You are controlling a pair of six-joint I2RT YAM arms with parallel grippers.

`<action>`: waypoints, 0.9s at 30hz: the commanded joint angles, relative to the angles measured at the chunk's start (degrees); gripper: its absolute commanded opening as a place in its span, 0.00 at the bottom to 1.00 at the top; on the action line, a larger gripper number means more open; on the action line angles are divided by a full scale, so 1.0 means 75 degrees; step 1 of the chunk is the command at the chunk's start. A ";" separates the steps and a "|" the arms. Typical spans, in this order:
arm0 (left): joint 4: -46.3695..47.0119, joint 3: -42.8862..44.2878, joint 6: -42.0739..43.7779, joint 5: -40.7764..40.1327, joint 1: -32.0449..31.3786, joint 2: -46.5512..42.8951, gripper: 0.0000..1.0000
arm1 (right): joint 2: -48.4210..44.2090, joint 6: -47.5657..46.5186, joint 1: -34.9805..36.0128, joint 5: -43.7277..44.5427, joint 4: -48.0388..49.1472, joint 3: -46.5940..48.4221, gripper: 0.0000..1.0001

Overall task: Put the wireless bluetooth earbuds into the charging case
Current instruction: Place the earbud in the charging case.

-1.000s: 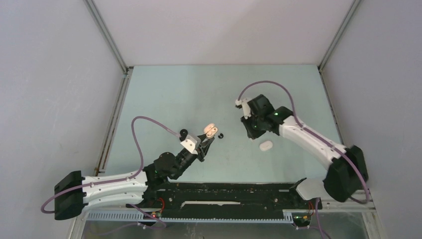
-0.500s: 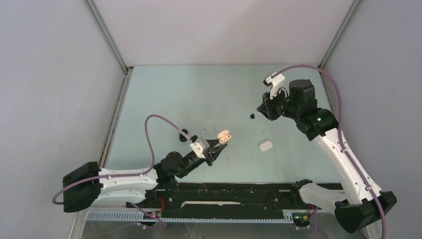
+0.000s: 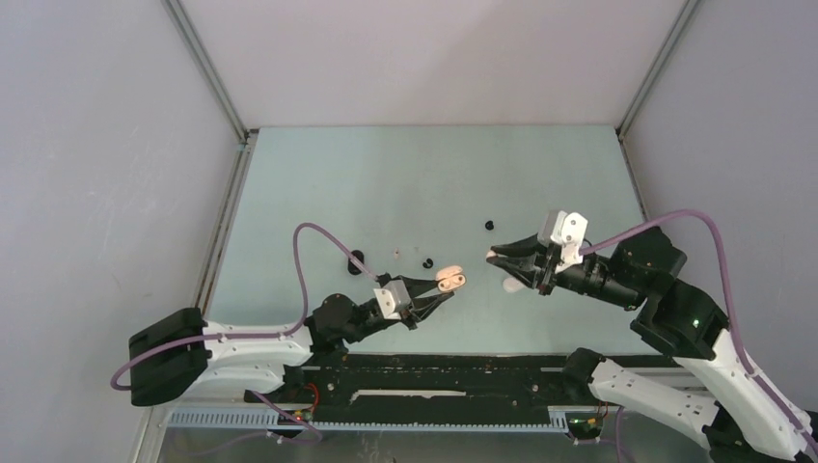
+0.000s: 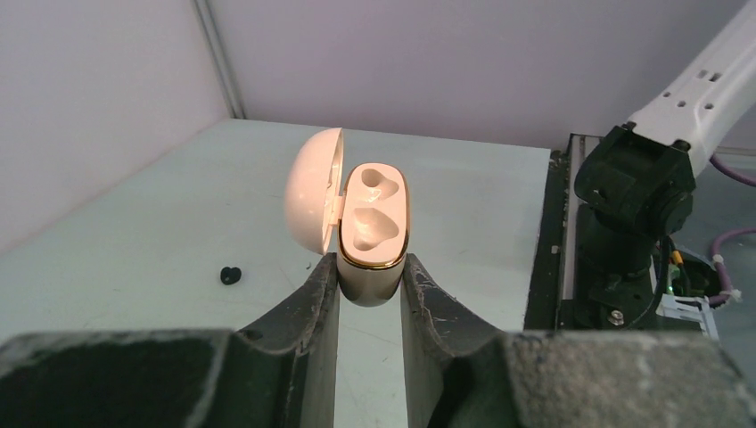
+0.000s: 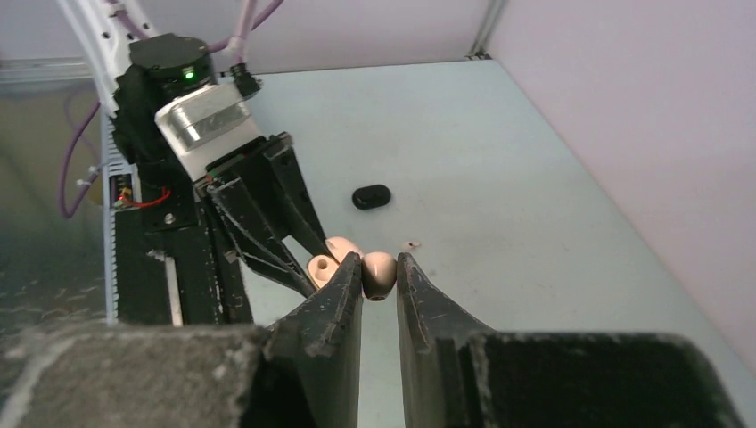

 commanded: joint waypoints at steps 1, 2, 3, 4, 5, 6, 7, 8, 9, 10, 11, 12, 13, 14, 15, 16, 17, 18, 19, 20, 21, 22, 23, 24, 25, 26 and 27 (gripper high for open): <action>0.0468 0.0465 0.0373 0.0430 -0.0032 0.0130 0.00 | -0.0062 -0.0122 0.0756 0.0738 0.0734 -0.0695 0.00; 0.0495 0.0511 0.0255 0.0381 -0.0032 0.0168 0.00 | -0.0063 -0.0111 0.0852 0.0845 0.0892 -0.0775 0.00; 0.0547 0.0549 0.0133 0.0372 -0.0032 0.0203 0.00 | -0.0063 -0.0146 0.0970 0.0958 0.1029 -0.0867 0.00; 0.0599 0.0587 0.0017 0.0371 -0.0032 0.0240 0.00 | -0.0090 -0.0192 0.1084 0.1107 0.1203 -0.0973 0.00; 0.0621 0.0645 -0.0141 0.0287 -0.0032 0.0284 0.00 | -0.0122 -0.0236 0.1188 0.1281 0.1390 -0.1107 0.00; 0.0610 0.0705 -0.0335 0.0171 -0.0032 0.0306 0.00 | -0.0173 -0.0285 0.1297 0.1442 0.1608 -0.1233 0.00; 0.0632 0.0731 -0.0452 0.0098 -0.0042 0.0317 0.00 | -0.0205 -0.0337 0.1397 0.1619 0.1802 -0.1349 0.00; 0.0712 0.0736 -0.0558 0.0041 -0.0049 0.0341 0.00 | -0.0214 -0.0364 0.1499 0.1776 0.1945 -0.1459 0.00; 0.0792 0.0737 -0.0560 -0.0072 -0.0055 0.0358 0.00 | -0.0216 -0.0380 0.1608 0.1923 0.2089 -0.1550 0.00; 0.0868 0.0732 -0.0750 -0.0203 -0.0055 0.0380 0.00 | -0.0221 -0.0370 0.1708 0.2016 0.2214 -0.1645 0.00; 0.0914 0.0736 -0.0807 -0.0233 -0.0055 0.0413 0.00 | -0.0214 -0.0369 0.1804 0.2052 0.2338 -0.1763 0.00; 0.0939 0.0756 -0.0842 -0.0254 -0.0055 0.0449 0.00 | -0.0221 -0.0365 0.1900 0.2083 0.2469 -0.1847 0.00; 0.0958 0.0776 -0.0879 -0.0261 -0.0055 0.0485 0.00 | -0.0224 -0.0386 0.1994 0.2155 0.2604 -0.1950 0.00; 0.0980 0.0791 -0.0914 -0.0243 -0.0055 0.0514 0.00 | -0.0235 -0.0402 0.2084 0.2213 0.2727 -0.2038 0.00; 0.0991 0.0814 -0.0943 -0.0223 -0.0055 0.0538 0.00 | -0.0248 -0.0427 0.2153 0.2265 0.2824 -0.2132 0.00; 0.1000 0.0834 -0.0976 -0.0210 -0.0055 0.0562 0.00 | -0.0254 -0.0441 0.2202 0.2303 0.2898 -0.2205 0.00; 0.1001 0.0857 -0.0998 -0.0199 -0.0055 0.0576 0.00 | -0.0258 -0.0444 0.2226 0.2340 0.2946 -0.2251 0.00; 0.1001 0.0873 -0.1005 -0.0177 -0.0055 0.0589 0.00 | -0.0263 -0.0444 0.2255 0.2360 0.2961 -0.2288 0.00; 0.1000 0.0886 -0.1012 -0.0164 -0.0055 0.0606 0.00 | -0.0262 -0.0450 0.2269 0.2362 0.2976 -0.2329 0.00; 0.1007 0.0889 -0.1026 -0.0158 -0.0055 0.0602 0.00 | -0.0272 -0.0447 0.2280 0.2367 0.3002 -0.2368 0.00; 0.1018 0.0889 -0.1029 -0.0141 -0.0055 0.0592 0.00 | -0.0279 -0.0449 0.2295 0.2370 0.3034 -0.2411 0.00; 0.1024 0.0889 -0.1029 -0.0118 -0.0055 0.0582 0.00 | -0.0285 -0.0449 0.2308 0.2377 0.3075 -0.2457 0.00; 0.1022 0.0889 -0.1029 -0.0102 -0.0055 0.0573 0.00 | -0.0285 -0.0436 0.2313 0.2369 0.3105 -0.2504 0.00; 0.1019 0.0879 -0.1029 -0.0099 -0.0055 0.0568 0.00 | -0.0296 -0.0432 0.2312 0.2360 0.3134 -0.2545 0.00; 0.1024 0.0869 -0.1029 -0.0088 -0.0061 0.0549 0.00 | -0.0297 -0.0424 0.2319 0.2350 0.3165 -0.2582 0.00; 0.1025 0.0860 -0.1029 -0.0068 -0.0056 0.0538 0.00 | -0.0297 -0.0417 0.2323 0.2342 0.3186 -0.2616 0.00; 0.1022 0.0855 -0.1029 -0.0055 -0.0056 0.0528 0.00 | -0.0297 -0.0422 0.2344 0.2341 0.3211 -0.2653 0.00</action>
